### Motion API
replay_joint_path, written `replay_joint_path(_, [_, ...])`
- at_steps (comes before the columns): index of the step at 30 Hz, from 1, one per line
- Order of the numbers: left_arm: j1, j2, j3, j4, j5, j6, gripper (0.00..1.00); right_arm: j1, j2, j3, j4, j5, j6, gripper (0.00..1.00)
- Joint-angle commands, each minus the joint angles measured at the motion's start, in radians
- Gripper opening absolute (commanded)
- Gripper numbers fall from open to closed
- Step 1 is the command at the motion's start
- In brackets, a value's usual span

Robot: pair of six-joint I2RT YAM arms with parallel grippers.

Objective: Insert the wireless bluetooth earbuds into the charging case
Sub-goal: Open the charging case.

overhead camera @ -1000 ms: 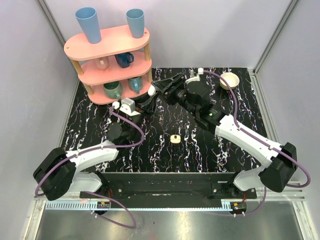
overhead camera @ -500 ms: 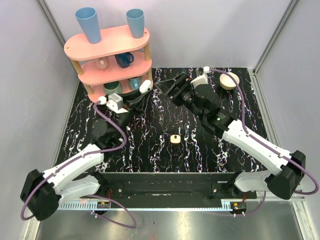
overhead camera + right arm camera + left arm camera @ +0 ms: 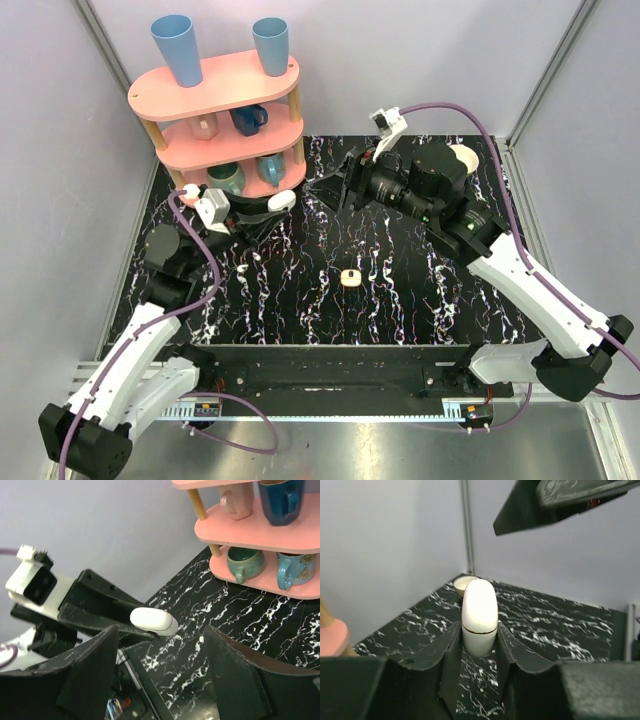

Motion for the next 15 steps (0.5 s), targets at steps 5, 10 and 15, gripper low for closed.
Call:
replay_joint_path(5, [0.057,0.004,0.036,-0.031,0.291,-0.087,0.00,0.002,0.070,0.133,-0.268,-0.171,-0.258,0.72])
replay_joint_path(10, [0.058,0.032,0.021,0.099,0.340,-0.193,0.00,0.009,0.129,0.177,-0.341,-0.174,-0.297,0.70])
replay_joint_path(15, [0.058,0.044,0.004,0.144,0.335,-0.227,0.00,0.013,0.121,0.165,-0.316,-0.197,-0.295,0.70])
